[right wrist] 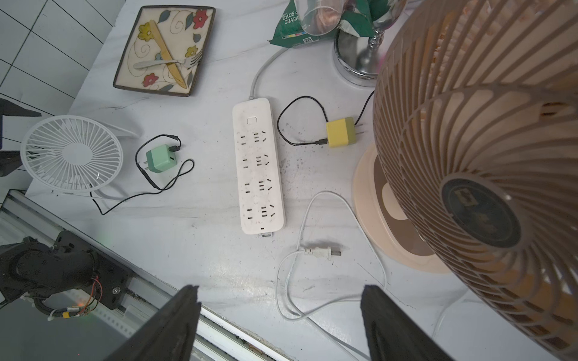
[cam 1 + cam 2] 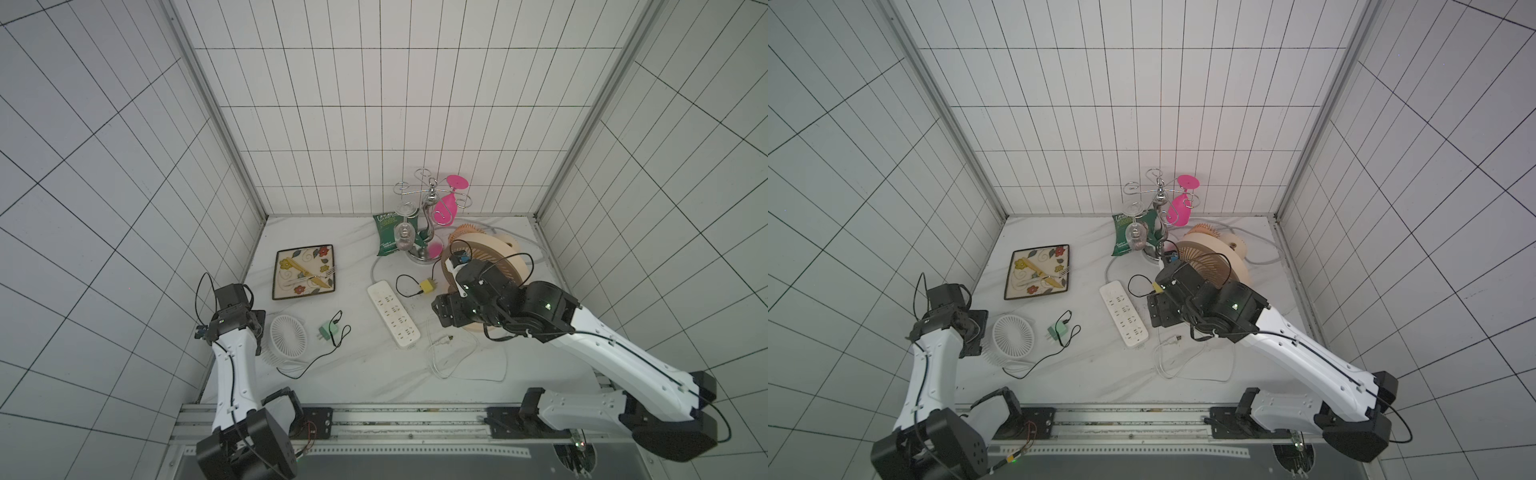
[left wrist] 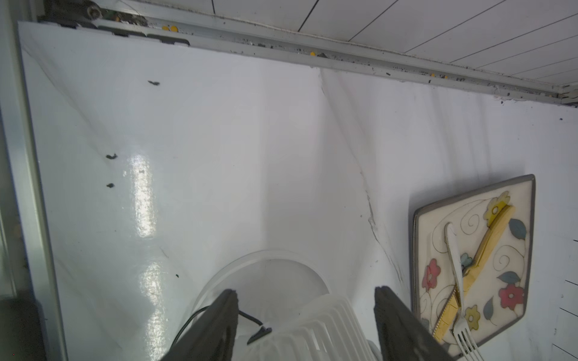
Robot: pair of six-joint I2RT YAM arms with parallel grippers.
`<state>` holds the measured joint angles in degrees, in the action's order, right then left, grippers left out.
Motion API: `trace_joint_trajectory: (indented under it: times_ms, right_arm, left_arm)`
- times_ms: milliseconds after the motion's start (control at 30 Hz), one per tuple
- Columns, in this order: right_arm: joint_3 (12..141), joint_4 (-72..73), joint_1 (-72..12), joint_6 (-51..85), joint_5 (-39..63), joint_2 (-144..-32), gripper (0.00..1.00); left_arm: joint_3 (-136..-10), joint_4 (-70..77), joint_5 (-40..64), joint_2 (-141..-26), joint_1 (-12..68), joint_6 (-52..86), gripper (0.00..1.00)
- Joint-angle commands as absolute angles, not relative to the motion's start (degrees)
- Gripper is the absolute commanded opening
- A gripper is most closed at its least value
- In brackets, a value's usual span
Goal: Unplug the desk fan from the power strip
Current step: Move the fan to the center of the board.
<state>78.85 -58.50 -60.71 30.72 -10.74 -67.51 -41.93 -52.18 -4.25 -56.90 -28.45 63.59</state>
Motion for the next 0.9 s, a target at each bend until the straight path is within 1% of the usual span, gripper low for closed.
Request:
trace_joint_trajectory:
  times_ms: [0, 100, 267, 467, 600, 633, 733, 867]
  right_arm:
    - [77.7, -60.1, -60.0, 30.0, -9.7, -66.7, 0.84]
    - [77.0, -59.9, -59.8, 30.2, -9.9, -66.0, 0.84]
    - [75.3, -60.2, -59.3, 32.4, -13.1, -62.9, 0.84]
    - [74.8, -65.3, -57.2, 36.4, -18.2, -59.6, 0.83]
    - [75.6, -69.0, -55.2, 38.8, -21.0, -57.2, 0.83]
    - [76.3, -70.2, -54.5, 39.3, -21.6, -56.8, 0.83]
    - [79.9, -73.9, -51.8, 39.7, -24.1, -56.1, 0.83]
    - [90.0, -80.8, -45.1, 37.8, -27.2, -58.8, 0.83]
  left_arm:
    - [-39.5, -49.4, 4.4, -56.9, -28.4, 64.7, 0.68]
    - [-37.7, -47.2, 7.6, -58.5, -26.4, 65.6, 0.66]
    - [-39.0, -43.5, 4.4, -60.7, -15.1, 68.8, 0.65]
    - [-43.0, -41.1, 3.1, -68.1, -4.0, 71.3, 0.65]
    - [-45.5, -41.9, 2.1, -69.7, -1.9, 70.7, 0.65]
    - [-46.4, -42.4, 1.3, -69.7, -2.0, 69.7, 0.67]
    - [-50.2, -44.8, -1.3, -69.7, -3.0, 65.3, 0.77]
    - [-55.2, -46.3, -6.4, -68.5, -4.6, 60.6, 0.89]
